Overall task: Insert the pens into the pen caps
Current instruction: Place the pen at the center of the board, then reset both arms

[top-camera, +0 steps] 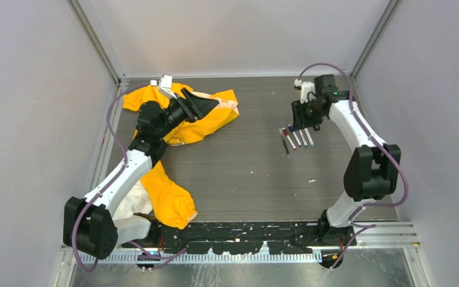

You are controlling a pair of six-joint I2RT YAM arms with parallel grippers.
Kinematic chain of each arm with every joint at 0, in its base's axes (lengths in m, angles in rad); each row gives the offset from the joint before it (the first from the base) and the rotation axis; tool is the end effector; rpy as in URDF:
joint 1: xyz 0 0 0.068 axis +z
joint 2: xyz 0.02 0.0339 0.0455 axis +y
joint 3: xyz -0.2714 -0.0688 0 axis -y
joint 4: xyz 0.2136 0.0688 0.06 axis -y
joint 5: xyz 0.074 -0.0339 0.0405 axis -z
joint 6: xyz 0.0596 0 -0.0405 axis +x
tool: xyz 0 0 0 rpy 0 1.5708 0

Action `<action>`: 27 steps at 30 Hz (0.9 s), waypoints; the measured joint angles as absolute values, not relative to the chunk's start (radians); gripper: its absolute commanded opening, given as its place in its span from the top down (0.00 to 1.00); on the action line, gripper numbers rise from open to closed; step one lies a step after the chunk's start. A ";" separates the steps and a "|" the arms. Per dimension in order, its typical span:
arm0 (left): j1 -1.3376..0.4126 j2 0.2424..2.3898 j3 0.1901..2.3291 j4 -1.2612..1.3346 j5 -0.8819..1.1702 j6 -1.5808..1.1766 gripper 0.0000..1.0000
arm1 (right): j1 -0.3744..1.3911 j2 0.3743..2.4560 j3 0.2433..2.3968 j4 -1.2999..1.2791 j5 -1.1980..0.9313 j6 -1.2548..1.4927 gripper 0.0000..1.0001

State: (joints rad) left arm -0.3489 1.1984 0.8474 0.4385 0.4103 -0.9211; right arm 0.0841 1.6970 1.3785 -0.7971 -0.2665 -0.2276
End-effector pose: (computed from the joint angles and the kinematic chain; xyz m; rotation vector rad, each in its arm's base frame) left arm 0.2462 -0.1149 0.3604 -0.1029 1.6372 -1.3038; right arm 0.3311 0.0437 0.2547 -0.4932 2.6083 0.3107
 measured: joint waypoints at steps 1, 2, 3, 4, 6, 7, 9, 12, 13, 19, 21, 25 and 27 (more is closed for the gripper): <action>-0.334 1.201 0.881 0.404 0.431 -0.913 0.30 | 0.064 1.668 1.406 -0.810 -0.273 -0.237 0.29; -0.320 1.205 0.912 0.378 0.450 -0.908 0.29 | 0.045 1.647 1.433 -0.821 -0.275 -0.245 0.14; -0.301 1.213 0.955 0.347 0.473 -0.903 0.28 | 0.018 1.625 1.468 -0.834 -0.277 -0.254 0.03; -0.285 1.219 0.990 0.325 0.487 -0.896 0.23 | -0.004 1.609 1.495 -0.840 -0.272 -0.251 0.01; -0.234 1.238 1.098 0.239 0.518 -0.862 0.14 | -0.059 1.576 1.563 -0.854 -0.250 -0.256 0.00; -0.208 1.248 1.153 0.190 0.525 -0.833 0.09 | -0.089 1.563 1.600 -0.862 -0.248 -0.255 0.00; -0.162 1.270 1.278 0.062 0.528 -0.761 0.06 | -0.141 1.548 1.668 -0.883 -0.255 -0.244 0.00; -0.115 1.305 1.456 -0.125 0.511 -0.648 0.04 | -0.203 1.531 1.778 -0.901 -0.236 -0.184 0.00; -0.103 1.313 1.504 -0.182 0.505 -0.614 0.02 | -0.218 1.528 1.822 -0.908 -0.214 -0.155 0.00; -0.082 1.329 1.701 -0.448 0.466 -0.458 0.00 | -0.241 1.513 2.054 -0.960 -0.212 -0.098 0.00; -0.082 1.335 1.742 -0.503 0.454 -0.428 0.00 | -0.248 1.509 2.101 -0.968 -0.231 -0.078 0.00; -0.082 1.346 1.798 -0.566 0.437 -0.402 0.00 | -0.256 1.509 2.141 -0.970 -0.241 0.021 0.00; -0.082 1.349 1.813 -0.583 0.436 -0.399 0.00 | -0.257 1.517 2.158 -0.975 -0.246 0.064 0.00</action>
State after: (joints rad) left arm -0.0818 1.3491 1.8130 -0.5831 0.4362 -0.3992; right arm -0.2573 1.5166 2.1582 -0.9749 -0.2462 0.0635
